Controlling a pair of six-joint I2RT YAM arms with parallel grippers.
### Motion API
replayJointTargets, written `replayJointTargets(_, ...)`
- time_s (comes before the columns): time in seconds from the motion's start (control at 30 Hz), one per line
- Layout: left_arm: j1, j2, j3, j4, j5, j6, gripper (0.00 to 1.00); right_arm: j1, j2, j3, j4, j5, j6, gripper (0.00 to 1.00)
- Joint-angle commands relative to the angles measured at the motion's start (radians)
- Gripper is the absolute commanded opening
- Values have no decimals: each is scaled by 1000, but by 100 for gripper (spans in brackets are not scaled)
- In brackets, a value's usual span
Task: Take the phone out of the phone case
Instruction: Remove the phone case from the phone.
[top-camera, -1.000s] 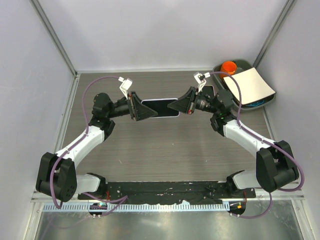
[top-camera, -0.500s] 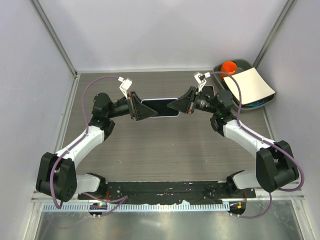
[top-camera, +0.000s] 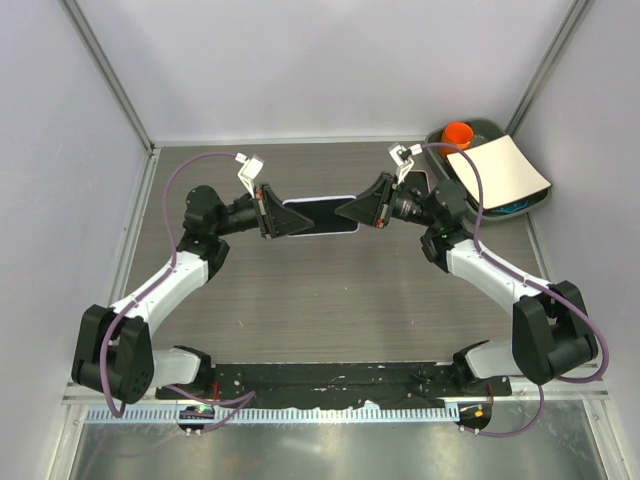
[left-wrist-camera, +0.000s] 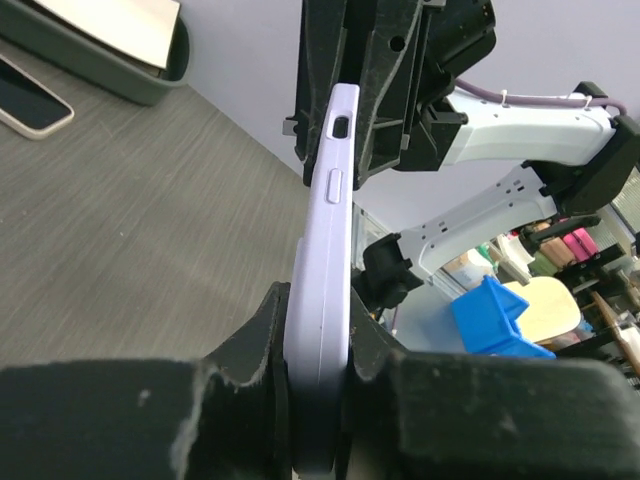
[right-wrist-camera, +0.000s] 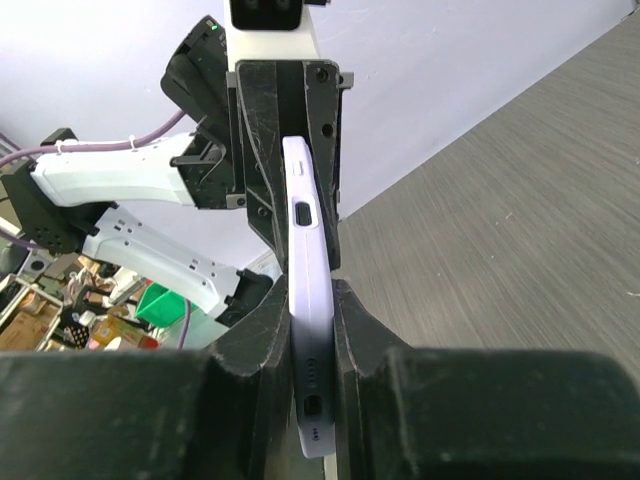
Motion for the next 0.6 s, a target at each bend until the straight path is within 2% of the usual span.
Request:
replayJointTargets(0.0,-4,-12,10,38,14,28,1,-2,-5,32,71,82,-3,2)
replayJointTargets(0.1,-4,-18,9,42,8,22,1,-4,1,38,65,68,1,9)
replayJointTargets(0.13,-2,-18,9,48,5,16,0,-4,1,38,63,56,3,20)
replayJointTargets(0.2,2,-21,4,96,5,-21,0,-21,-2,40,77,43,42,33)
replayJointTargets(0.3,19,-26,-24,217,-10,-99,0,-62,6,21,193,25,185,44)
replayJointTargets(0.43,30,-26,-39,283,-18,-138,0,-110,40,-11,434,26,398,49)
replayJointTargets(0.57,34,-26,-45,311,-27,-153,0,-114,52,-32,436,40,411,49)
